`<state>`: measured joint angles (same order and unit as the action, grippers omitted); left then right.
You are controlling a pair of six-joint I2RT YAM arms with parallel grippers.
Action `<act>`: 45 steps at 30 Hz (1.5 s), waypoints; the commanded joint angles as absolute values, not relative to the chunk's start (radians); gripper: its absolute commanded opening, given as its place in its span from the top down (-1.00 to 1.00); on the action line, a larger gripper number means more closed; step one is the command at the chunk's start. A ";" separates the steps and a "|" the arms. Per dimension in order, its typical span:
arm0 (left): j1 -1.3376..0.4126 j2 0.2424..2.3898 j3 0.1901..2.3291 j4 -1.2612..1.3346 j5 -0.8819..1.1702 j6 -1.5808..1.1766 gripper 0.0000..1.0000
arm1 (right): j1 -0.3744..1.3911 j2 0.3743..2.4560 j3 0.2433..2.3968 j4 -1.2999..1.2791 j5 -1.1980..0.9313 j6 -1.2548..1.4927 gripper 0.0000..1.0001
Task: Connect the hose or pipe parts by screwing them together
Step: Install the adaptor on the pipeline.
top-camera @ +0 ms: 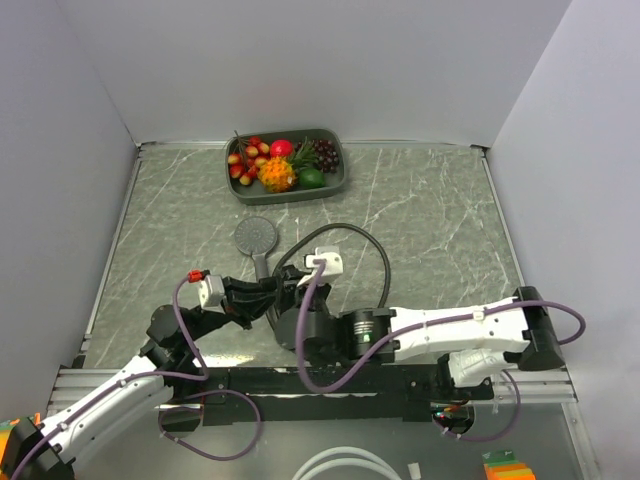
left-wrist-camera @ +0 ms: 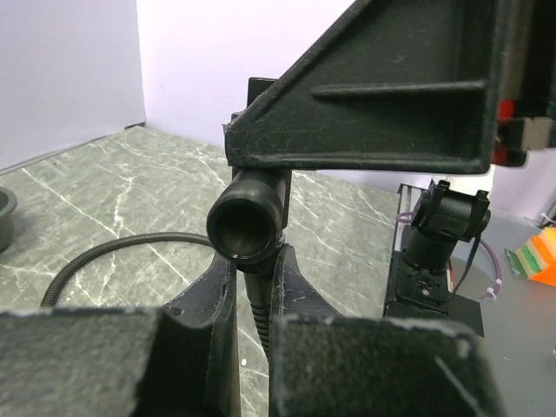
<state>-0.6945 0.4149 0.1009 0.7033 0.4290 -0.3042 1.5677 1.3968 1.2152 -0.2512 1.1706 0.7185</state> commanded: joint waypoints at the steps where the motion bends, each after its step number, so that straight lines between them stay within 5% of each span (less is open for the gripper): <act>1: -0.643 0.390 0.173 0.884 0.233 -0.298 0.98 | 1.632 1.497 1.302 -0.778 1.267 0.911 1.00; 9: -0.635 0.397 0.184 0.858 0.196 -0.331 0.98 | 1.680 1.750 1.604 -1.572 1.405 1.648 1.00; 21: -0.627 0.403 0.204 0.816 0.163 -0.327 0.97 | 1.629 1.796 1.729 -1.566 1.276 1.556 1.00; 28: -0.627 0.397 0.198 0.822 0.242 -0.313 0.98 | 1.517 1.770 1.746 -1.353 1.082 1.232 1.00; 35: -0.627 0.405 0.187 0.825 0.218 -0.296 0.98 | 1.489 1.853 1.900 -1.572 1.088 1.362 1.00; 41: -0.627 0.397 0.183 0.827 0.281 -0.314 0.97 | 1.424 1.746 1.804 -1.559 1.108 1.391 1.00; 44: -0.627 0.402 0.167 0.865 0.398 -0.348 0.98 | 1.355 1.518 1.579 -1.216 1.106 1.057 1.00; 45: -0.627 0.403 0.164 0.874 0.432 -0.373 0.98 | 1.356 1.353 1.495 -0.837 1.104 0.747 1.00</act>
<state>-0.6350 0.4221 0.1215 0.6392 0.3290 -0.3271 1.4151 1.7050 1.7092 -1.2037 1.1694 1.3193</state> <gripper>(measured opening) 0.108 0.373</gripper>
